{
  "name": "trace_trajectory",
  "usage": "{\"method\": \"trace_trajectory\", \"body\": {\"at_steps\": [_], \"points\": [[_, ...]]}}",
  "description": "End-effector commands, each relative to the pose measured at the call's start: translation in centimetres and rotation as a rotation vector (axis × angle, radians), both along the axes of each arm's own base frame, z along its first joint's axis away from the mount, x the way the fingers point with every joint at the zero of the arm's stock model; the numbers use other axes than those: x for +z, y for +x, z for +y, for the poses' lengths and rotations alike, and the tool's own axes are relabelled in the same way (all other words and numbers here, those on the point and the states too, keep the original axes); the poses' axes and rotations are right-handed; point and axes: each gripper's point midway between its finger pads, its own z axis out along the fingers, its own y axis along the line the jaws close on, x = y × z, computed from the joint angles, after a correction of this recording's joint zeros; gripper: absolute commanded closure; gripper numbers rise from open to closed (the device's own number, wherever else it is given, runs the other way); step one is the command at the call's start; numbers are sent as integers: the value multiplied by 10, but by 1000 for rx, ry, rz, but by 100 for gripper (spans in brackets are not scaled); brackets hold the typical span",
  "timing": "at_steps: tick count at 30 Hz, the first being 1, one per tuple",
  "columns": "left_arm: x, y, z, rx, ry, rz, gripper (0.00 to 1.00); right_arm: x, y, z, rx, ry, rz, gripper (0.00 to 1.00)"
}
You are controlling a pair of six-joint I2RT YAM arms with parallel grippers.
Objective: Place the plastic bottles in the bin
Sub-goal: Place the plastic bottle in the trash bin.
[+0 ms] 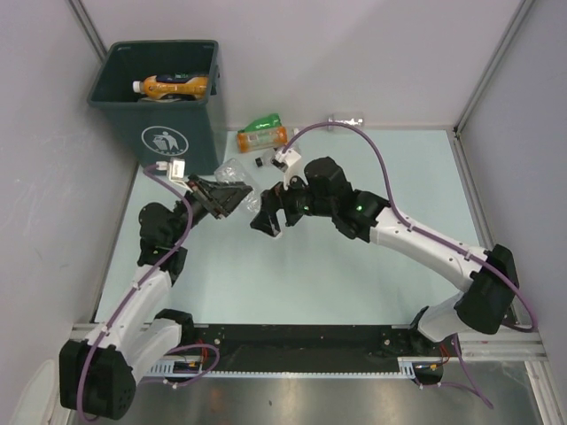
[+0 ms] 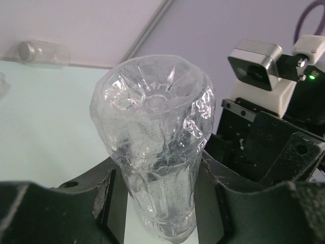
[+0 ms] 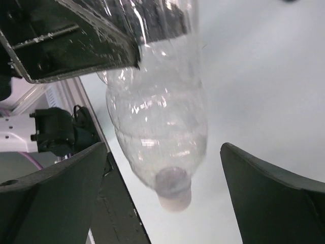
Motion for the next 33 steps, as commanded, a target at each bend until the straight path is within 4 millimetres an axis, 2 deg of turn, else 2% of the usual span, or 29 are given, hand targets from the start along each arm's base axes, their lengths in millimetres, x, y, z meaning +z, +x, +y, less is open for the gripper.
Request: {"method": "trace_trajectory", "body": {"at_steps": [1, 2, 3, 5, 6, 7, 8, 9, 10, 11, 12, 14, 15, 17, 18, 19, 21, 22, 24, 25, 27, 28, 29, 31, 32, 33], "points": [[33, 14, 20, 166, 77, -74, 64, 31, 9, -24, -149, 36, -44, 0], [28, 18, 23, 191, 110, -53, 64, 36, 12, -32, -196, 39, -57, 0], [44, 21, 27, 222, 114, -75, 64, 38, 12, -37, -219, 41, -54, 0], [51, 36, 38, 306, 136, -63, 63, 36, 15, -50, -281, 19, -54, 0], [64, 42, 43, 340, 142, -63, 63, 41, 15, -57, -311, 29, -53, 0], [71, 53, 54, 422, 140, -50, 63, 35, 21, -68, -378, 1, -52, 0], [69, 66, 59, 462, 163, -33, 63, 32, 22, -73, -410, -11, -45, 0], [89, 71, 65, 501, 161, -56, 63, 32, 22, -80, -438, -13, -40, 0], [97, 78, 72, 545, 162, -54, 62, 26, 25, -88, -482, -37, -28, 0], [96, 95, 82, 609, 169, -28, 62, 22, 24, -91, -491, -49, -21, 0], [140, 111, 102, 709, 131, -83, 60, 11, 20, -100, -514, -71, -10, 0], [159, 124, 118, 787, 95, -92, 59, 6, 20, -105, -541, -72, 3, 0], [176, 133, 128, 831, 72, -109, 58, 4, 20, -107, -547, -74, 7, 0], [187, 143, 143, 901, 41, -108, 59, -4, 16, -110, -557, -70, 27, 0], [202, 145, 156, 955, 17, -130, 59, -6, 15, -111, -556, -65, 34, 0], [196, 160, 162, 978, 23, -114, 57, -14, 13, -112, -558, -75, 45, 0], [206, 168, 183, 1055, -21, -121, 56, -17, 10, -114, -560, -65, 59, 0], [201, 177, 190, 1072, -28, -111, 55, -21, 9, -115, -564, -67, 66, 0], [206, 184, 202, 1092, -88, -129, 53, -22, 6, -117, -565, -57, 73, 0], [201, 192, 214, 1110, -114, -116, 52, -24, 5, -118, -565, -59, 78, 0], [205, 196, 232, 1160, -163, -127, 47, -24, 4, -120, -571, -54, 82, 0], [196, 206, 235, 1171, -164, -111, 46, -24, 3, -121, -571, -56, 84, 0], [202, 208, 240, 1187, -176, -124, 45, -25, 2, -122, -575, -55, 88, 0], [201, 218, 246, 1217, -176, -118, 40, -26, 1, -125, -581, -60, 94, 0], [190, 231, 248, 1222, -161, -101, 40, -28, 0, -126, -584, -62, 97, 0], [200, 234, 248, 1221, -167, -123, 38, -29, -1, -128, -589, -65, 98, 0]]}}
